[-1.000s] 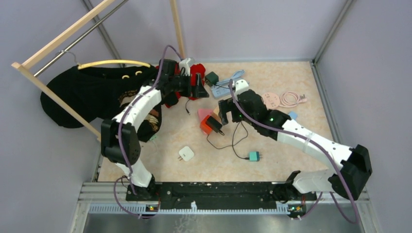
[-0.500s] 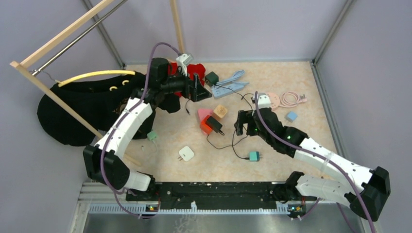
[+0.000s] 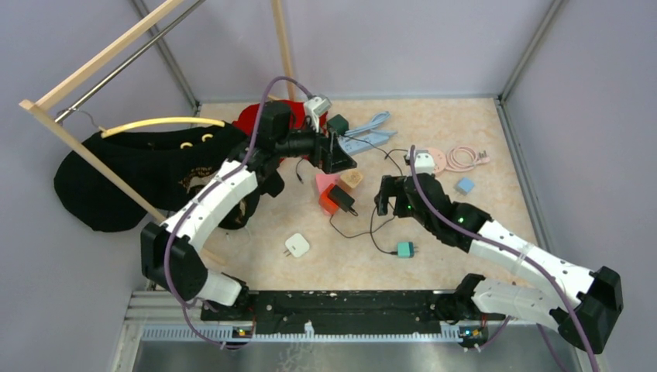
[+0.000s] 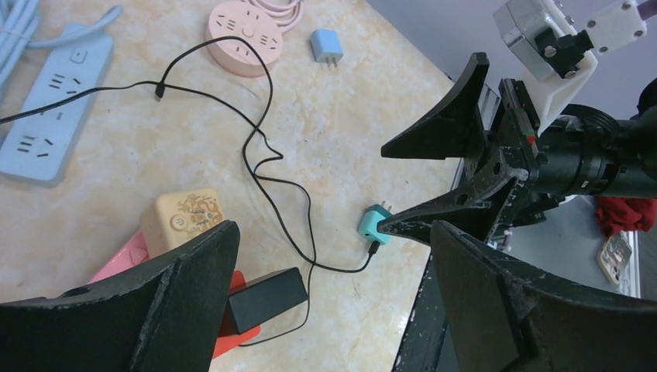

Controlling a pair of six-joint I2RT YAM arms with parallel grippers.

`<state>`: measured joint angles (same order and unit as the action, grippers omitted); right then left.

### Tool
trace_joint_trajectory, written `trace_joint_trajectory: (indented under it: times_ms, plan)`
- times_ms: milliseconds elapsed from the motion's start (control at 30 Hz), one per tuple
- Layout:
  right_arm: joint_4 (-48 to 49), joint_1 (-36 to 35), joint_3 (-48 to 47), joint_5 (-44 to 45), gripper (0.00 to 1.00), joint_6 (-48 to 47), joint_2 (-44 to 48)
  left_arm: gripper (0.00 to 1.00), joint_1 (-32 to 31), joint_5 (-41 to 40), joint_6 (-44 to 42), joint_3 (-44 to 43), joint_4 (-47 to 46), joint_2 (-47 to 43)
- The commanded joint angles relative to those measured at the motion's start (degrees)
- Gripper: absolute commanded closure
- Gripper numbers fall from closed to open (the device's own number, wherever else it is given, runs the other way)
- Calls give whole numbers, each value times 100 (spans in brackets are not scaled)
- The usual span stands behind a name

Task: Insert the plug
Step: Pick up the plug from the center of the board.

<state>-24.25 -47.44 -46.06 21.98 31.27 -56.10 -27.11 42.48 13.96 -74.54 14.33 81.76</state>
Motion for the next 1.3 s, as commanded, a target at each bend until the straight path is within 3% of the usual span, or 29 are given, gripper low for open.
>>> trace_joint_trajectory:
  times_ms: [0, 100, 233, 367, 633, 867, 1067, 1267]
  plan:
    - [156, 32, 123, -9, 12, 140, 73, 1, -253, -215, 64, -211, -396, 277]
    - [-62, 33, 210, 290, 7, 429, 16, 1, -455, -476, -41, -422, -284, 315]
    - [-1603, 46, -171, 1506, 1, 2138, -425, 1, -845, -1136, -537, -688, 65, 164]
    - [-2080, 62, -308, 1308, 1, 2769, -910, 1, -910, -1620, -815, -474, -134, -238]
    - [-2510, 62, 141, 457, 25, 4677, -669, 1, -893, -2673, -1103, 544, -1136, -1168]
    - [-1452, 60, 803, 178, 38, 4061, -696, 1, -897, -2655, -1567, 899, -1036, -1320]
    - [-1934, 51, 1043, -111, 36, 4822, -915, 1, -901, -3060, -1906, 1598, -1297, -1674]
    - [-1972, 51, 1093, -174, 34, 4899, -814, 1, -901, -3241, -2001, 1884, -1390, -1788]
